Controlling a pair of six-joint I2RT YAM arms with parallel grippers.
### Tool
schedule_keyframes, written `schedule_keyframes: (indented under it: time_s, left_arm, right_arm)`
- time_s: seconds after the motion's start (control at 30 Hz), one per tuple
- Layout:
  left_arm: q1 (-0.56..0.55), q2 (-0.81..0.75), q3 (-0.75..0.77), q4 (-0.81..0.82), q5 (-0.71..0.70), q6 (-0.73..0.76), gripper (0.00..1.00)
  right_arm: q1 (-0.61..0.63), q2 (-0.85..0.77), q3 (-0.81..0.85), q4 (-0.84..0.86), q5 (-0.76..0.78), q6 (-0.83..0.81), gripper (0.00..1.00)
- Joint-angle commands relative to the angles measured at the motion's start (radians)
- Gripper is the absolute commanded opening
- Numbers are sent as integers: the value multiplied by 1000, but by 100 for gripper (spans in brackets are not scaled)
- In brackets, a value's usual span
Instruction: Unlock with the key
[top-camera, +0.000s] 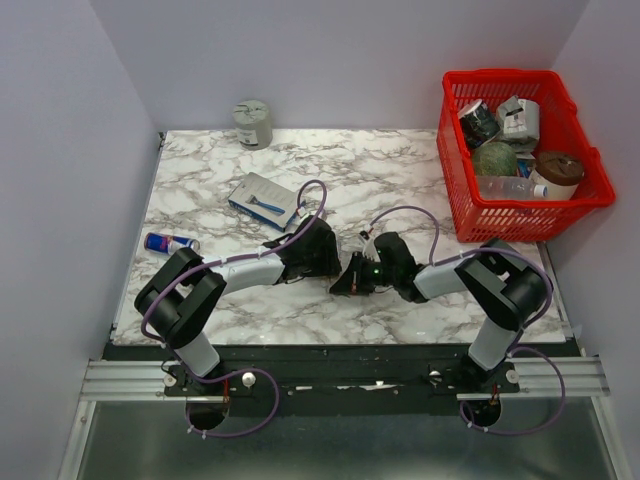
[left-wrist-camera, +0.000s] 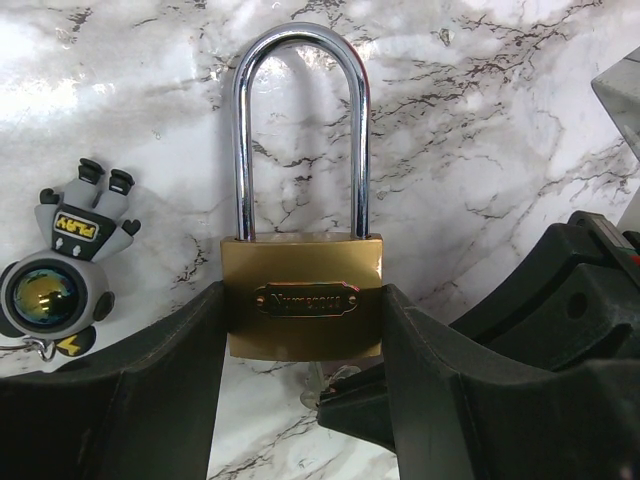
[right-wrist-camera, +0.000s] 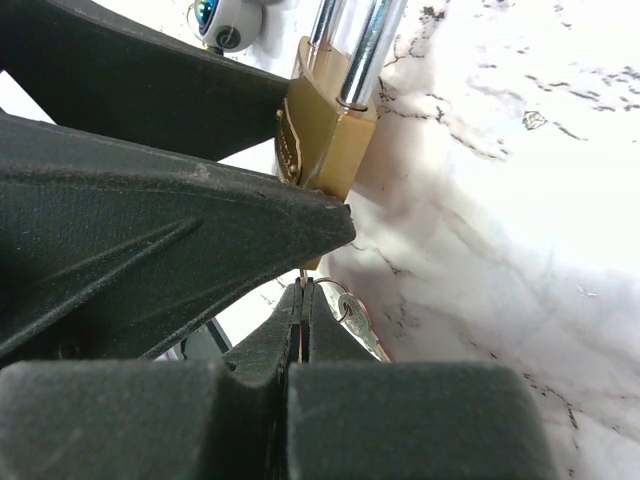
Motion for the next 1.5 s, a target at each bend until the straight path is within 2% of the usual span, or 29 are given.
schedule_keyframes:
  time_s: [0.0, 0.73, 1.47]
  left_arm:
    - [-1, -29, 19, 47, -9, 6, 0]
    - [-21, 5, -4, 60, 28, -48, 0]
    - [-41, 16, -8, 60, 25, -29, 0]
  right_arm:
    - [-32, 26, 0, 57, 0, 25, 1]
    - [-49, 56, -6, 258, 93, 77, 1]
    - [-107, 15, -51, 297, 113, 65, 1]
